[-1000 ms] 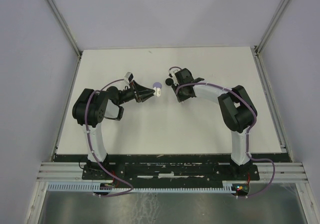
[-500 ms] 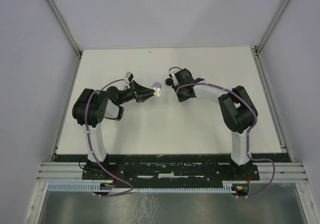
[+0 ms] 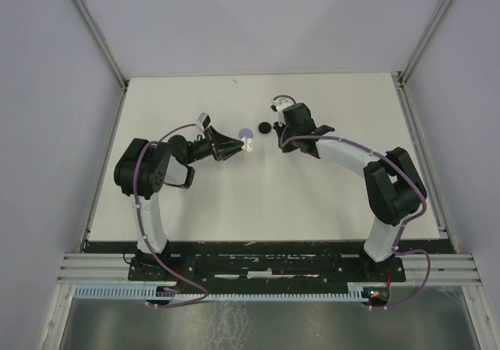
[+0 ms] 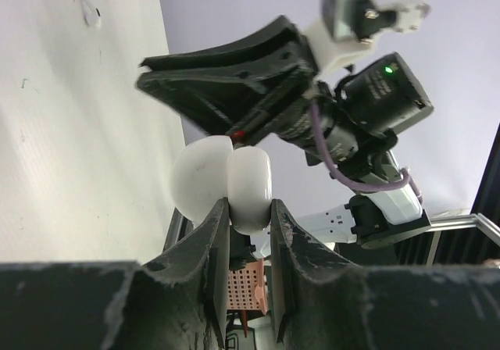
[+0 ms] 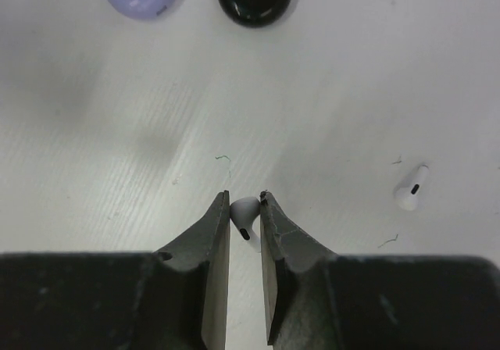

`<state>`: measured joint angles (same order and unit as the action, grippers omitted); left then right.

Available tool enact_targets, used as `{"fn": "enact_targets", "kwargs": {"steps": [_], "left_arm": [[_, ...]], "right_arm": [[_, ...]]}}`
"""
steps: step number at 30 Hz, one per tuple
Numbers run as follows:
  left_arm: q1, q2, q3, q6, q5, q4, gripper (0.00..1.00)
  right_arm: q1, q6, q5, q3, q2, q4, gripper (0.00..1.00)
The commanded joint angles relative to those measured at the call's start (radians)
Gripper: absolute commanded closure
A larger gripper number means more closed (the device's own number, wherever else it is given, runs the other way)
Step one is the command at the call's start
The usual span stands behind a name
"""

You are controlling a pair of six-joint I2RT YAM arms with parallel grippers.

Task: Insert the wireless bluetooth earbuds into the charging case
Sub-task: Pick up the earbud from the center of the board, then place the earbud in the charging case.

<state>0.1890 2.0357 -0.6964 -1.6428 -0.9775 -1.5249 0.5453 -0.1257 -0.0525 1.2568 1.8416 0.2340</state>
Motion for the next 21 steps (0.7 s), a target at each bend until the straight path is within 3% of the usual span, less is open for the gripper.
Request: {"fn": "enact_targets", "kwargs": {"steps": [1,9,21], "left_arm": [[0.040,0.009,-0.011,-0.051,-0.001,-0.205,0.97],[0.094,0.045,-0.056,-0.090,0.021,-0.204,0.97],[0.199,0.117,-0.192,-0.167,0.034,-0.204,0.97]], "right_arm": [[-0.014,-0.035,0.012,-0.076,-0.178,-0.187,0.83],[-0.017,-0.046,0.079,-0.164,-0.355,-0.286,0.83],[-0.017,-0.088,0.269,-0.303,-0.464,-0.491,0.84]]}}
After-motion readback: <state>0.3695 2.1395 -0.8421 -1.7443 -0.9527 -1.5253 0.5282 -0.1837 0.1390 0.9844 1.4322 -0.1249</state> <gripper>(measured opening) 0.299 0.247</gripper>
